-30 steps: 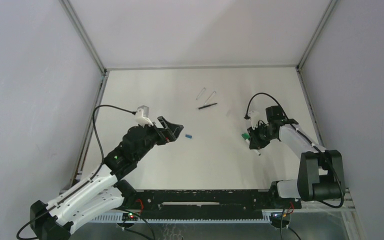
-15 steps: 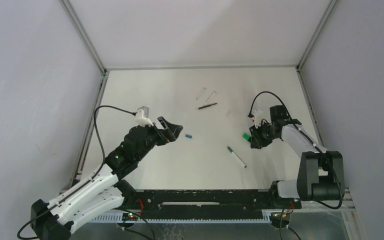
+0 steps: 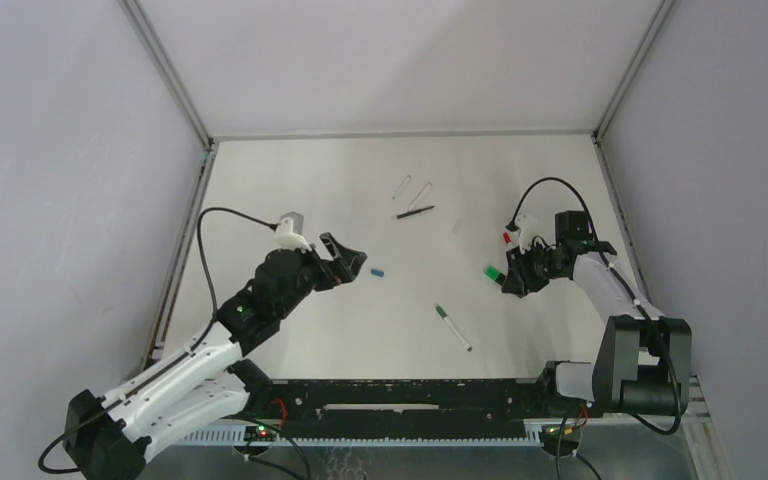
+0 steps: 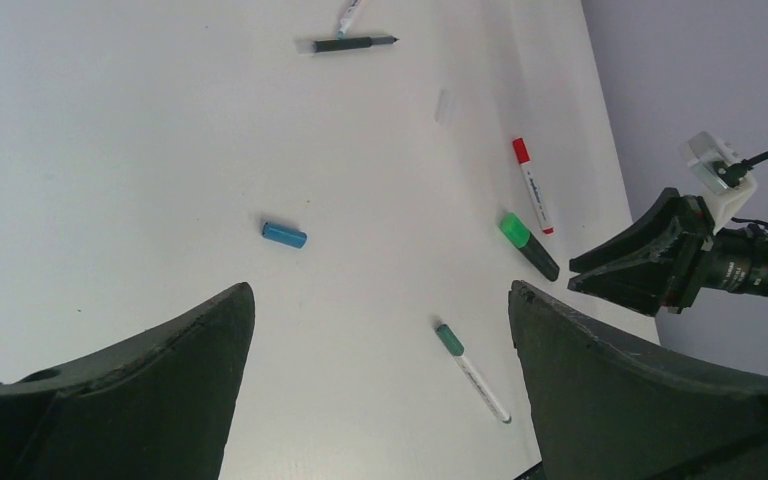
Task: Insert the pens into the pen caps
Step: Place the pen at the center of the board, then pick up the pen from the center of the board.
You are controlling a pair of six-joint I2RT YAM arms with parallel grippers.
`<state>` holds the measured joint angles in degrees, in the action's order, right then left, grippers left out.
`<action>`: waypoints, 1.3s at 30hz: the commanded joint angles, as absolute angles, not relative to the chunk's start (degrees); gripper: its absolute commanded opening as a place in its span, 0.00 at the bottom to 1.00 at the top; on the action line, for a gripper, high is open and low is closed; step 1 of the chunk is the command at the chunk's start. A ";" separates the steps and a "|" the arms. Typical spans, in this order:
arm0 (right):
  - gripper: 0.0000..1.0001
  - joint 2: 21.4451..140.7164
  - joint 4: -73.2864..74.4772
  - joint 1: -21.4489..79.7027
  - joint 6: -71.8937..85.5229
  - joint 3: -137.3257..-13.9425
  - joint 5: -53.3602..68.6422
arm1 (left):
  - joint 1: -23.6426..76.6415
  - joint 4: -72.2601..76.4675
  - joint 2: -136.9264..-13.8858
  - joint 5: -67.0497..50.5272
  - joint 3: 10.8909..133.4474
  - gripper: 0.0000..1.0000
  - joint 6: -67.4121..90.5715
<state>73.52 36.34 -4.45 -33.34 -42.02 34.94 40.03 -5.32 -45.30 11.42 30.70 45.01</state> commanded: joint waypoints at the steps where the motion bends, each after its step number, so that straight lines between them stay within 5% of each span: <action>1: 0.42 72.25 37.00 -4.83 -35.04 -42.45 37.20 | 39.35 -4.90 -46.24 11.58 31.38 0.99 43.16; 39: 0.42 71.89 37.27 -5.45 -35.86 -42.63 37.88 | 37.90 -11.53 -63.09 7.99 38.72 0.96 39.62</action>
